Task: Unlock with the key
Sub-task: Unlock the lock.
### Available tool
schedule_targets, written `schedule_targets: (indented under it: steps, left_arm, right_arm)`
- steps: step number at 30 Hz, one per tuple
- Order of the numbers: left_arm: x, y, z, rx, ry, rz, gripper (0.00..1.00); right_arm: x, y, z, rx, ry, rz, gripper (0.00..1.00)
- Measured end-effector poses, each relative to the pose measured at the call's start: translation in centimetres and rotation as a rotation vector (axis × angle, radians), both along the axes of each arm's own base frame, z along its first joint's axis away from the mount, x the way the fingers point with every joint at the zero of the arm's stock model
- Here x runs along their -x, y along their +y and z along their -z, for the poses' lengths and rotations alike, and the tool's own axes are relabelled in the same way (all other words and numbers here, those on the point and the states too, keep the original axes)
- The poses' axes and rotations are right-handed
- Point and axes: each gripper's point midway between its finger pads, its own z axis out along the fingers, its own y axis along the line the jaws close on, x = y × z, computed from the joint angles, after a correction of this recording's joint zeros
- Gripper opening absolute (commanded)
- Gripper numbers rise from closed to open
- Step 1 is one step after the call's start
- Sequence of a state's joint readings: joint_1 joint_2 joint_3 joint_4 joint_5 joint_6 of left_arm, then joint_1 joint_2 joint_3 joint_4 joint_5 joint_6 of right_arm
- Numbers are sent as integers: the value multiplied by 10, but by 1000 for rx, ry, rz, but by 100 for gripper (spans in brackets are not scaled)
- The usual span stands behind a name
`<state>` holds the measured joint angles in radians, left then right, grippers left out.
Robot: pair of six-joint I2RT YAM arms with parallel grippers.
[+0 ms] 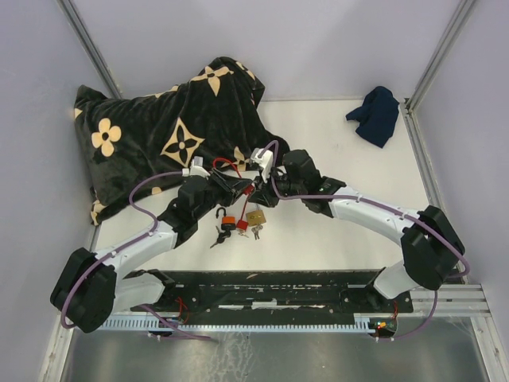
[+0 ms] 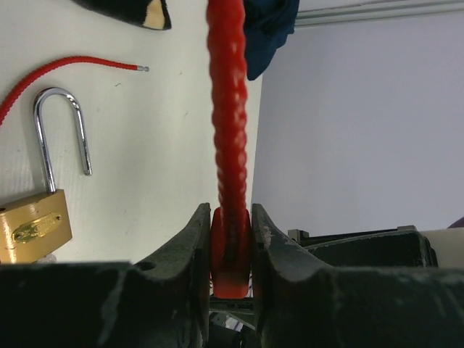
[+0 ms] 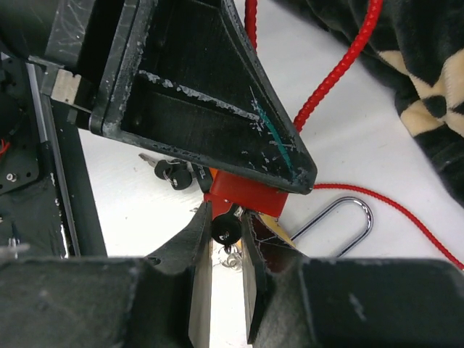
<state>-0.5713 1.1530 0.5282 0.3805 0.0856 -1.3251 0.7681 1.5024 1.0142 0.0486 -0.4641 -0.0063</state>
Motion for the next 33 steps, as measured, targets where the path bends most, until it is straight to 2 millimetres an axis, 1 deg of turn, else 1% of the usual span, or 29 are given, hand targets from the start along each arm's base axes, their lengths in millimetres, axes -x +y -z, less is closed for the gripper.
schedule_targets:
  steps: [3, 6, 10, 12, 17, 19, 21, 22, 26, 28, 30, 32, 33]
  left_arm:
    - [3, -1, 8, -29, 19, -9, 3]
    - [2, -1, 5, -28, 9, -18, 3]
    - [1, -2, 1, -22, -1, -17, 3]
    - [2, -3, 1, -22, -1, -16, 3]
    - [1, -2, -1, -14, -8, -11, 3]
    - [1, -2, -4, -3, -18, 2, 3]
    - [3, -2, -8, 3, -35, 25, 3]
    - [2, 0, -8, -1, -43, 29, 3]
    - [0, 8, -2, -19, -57, 37, 3]
    - [-3, 11, -2, -22, -80, 37, 3]
    - [-5, 13, -4, -14, -110, 44, 3]
    - [-4, 12, -9, -5, -142, 62, 3]
    - [-2, 11, -12, 1, -164, 76, 3]
  right_arm:
    - [-5, -5, 6, 25, 7, 28, 2]
    - [-8, -8, 5, 18, 15, 33, 2]
    - [-21, -14, 5, 7, 7, 60, 2]
    - [-22, -15, 6, 2, 21, 59, 9]
    - [-20, -15, 4, -16, 54, 64, 36]
    - [-19, -16, -1, -24, 51, 71, 44]
    - [-18, -24, -12, -41, 31, 86, 48]
    - [-17, -25, -15, -47, 29, 89, 49]
    - [-12, -39, -51, -108, -15, 119, 49]
    - [-8, -45, -63, -139, -18, 130, 48]
    - [-4, -50, -66, -161, -6, 137, 47]
    - [-1, -53, -59, -168, 13, 140, 45]
    - [1, -53, -53, -171, 23, 140, 45]
